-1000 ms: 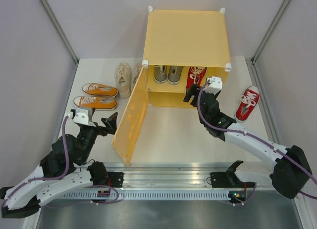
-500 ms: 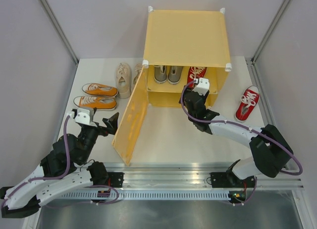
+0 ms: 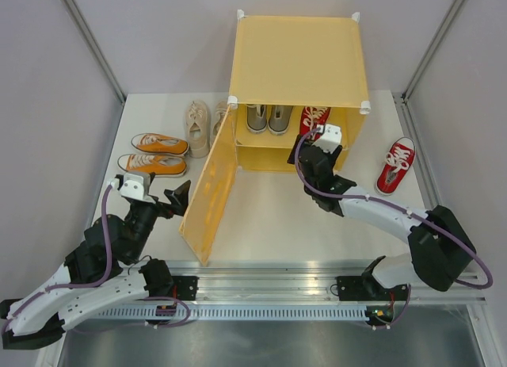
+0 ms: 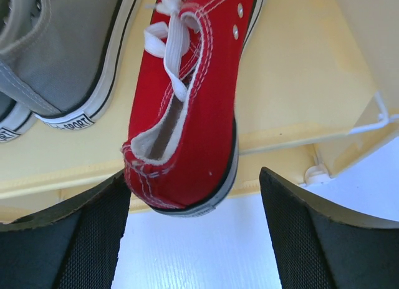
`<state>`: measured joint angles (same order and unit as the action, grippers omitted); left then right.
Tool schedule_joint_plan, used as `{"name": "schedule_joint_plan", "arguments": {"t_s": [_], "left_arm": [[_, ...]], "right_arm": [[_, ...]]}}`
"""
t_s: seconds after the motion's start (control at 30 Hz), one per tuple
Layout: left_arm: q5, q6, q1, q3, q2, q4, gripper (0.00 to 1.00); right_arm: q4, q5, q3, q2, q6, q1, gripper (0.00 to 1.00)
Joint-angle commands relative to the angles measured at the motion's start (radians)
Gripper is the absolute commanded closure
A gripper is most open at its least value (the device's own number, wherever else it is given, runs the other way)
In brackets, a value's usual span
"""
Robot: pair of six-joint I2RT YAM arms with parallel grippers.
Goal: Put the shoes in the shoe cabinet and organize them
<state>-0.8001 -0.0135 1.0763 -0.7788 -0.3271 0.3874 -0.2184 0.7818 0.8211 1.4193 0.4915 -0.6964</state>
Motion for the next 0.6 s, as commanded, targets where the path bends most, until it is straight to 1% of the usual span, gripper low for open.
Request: {"name": "schedule_joint_plan", "arguments": {"t_s": [0.0, 0.13, 0.27, 0.43, 0.57], "left_arm": [[0.021, -0.039, -0.004, -0.014, 0.01, -0.015, 0.01], [0.021, -0.037, -0.004, -0.014, 0.011, -0.013, 0.0], [0.022, -0.037, -0.004, -0.016, 0.016, -0.012, 0.01], [0.021, -0.037, -0.004, -0.017, 0.036, -0.012, 0.0], [0.022, -0.036, -0.004, -0.017, 0.039, -0.012, 0.0]], "right_arm": [[0.019, 0.004, -0.01, -0.109, 0.071, 0.003, 0.14], [0.034, -0.021, -0.039, -0.186, 0.082, 0.003, 0.12], [0.034, -0.023, -0.031, -0.203, 0.061, 0.003, 0.12], [0.011, -0.052, 0.015, -0.108, 0.022, 0.005, 0.11], [-0.013, -0.041, 0.067, -0.019, -0.01, 0.003, 0.1]]}}
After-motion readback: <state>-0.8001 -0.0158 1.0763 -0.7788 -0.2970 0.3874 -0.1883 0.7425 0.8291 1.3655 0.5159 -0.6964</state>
